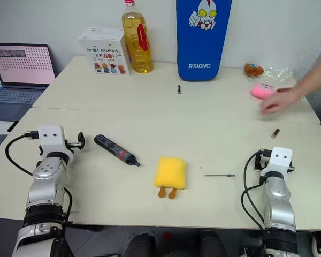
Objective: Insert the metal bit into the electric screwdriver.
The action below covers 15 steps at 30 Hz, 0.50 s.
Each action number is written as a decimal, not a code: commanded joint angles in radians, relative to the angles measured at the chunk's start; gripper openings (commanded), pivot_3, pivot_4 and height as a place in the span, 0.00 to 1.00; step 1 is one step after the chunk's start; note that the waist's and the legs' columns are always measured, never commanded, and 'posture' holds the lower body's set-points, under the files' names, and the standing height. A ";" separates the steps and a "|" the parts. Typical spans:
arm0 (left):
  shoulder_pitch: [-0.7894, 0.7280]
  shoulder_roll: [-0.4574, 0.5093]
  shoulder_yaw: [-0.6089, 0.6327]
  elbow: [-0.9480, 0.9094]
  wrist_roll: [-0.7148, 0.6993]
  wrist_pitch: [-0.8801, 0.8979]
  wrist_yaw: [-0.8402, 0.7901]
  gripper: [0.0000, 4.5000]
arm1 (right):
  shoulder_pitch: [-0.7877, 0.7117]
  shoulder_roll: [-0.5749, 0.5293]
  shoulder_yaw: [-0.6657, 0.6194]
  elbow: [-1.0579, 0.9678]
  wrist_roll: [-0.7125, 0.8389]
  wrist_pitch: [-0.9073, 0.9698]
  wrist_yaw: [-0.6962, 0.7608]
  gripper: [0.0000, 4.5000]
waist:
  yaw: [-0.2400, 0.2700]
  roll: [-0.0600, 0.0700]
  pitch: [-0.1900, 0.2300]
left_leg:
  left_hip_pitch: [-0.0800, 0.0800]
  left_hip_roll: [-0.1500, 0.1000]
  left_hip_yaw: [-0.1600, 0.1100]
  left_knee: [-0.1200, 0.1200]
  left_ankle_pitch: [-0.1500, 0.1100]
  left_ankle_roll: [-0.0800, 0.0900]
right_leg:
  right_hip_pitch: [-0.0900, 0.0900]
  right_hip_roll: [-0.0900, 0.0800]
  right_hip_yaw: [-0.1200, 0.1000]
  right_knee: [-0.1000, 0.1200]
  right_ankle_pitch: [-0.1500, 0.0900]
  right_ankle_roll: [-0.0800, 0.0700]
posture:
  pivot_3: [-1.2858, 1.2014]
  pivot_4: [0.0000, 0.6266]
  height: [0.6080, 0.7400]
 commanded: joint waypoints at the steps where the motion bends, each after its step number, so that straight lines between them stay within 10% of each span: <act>1: 0.001 0.020 0.020 -0.055 0.001 -0.013 0.005 1.00 | -0.011 -0.030 0.007 -0.033 -0.014 -0.001 0.022 1.00 | 0.000 0.000 0.000 | 0.000 0.000 0.000 0.000 0.000 0.000 | 0.000 0.000 0.000 0.000 0.000 0.000 | 0.52 0.24 1.00; 15: 0.050 0.135 -0.027 -0.440 -0.206 0.207 -0.368 1.00 | -0.011 -0.311 0.164 -0.216 -0.040 -0.045 0.398 1.00 | 0.001 0.002 0.001 | 0.000 0.000 0.000 0.000 0.000 0.000 | 0.000 0.000 0.001 0.000 0.000 0.000 | 0.52 0.24 1.00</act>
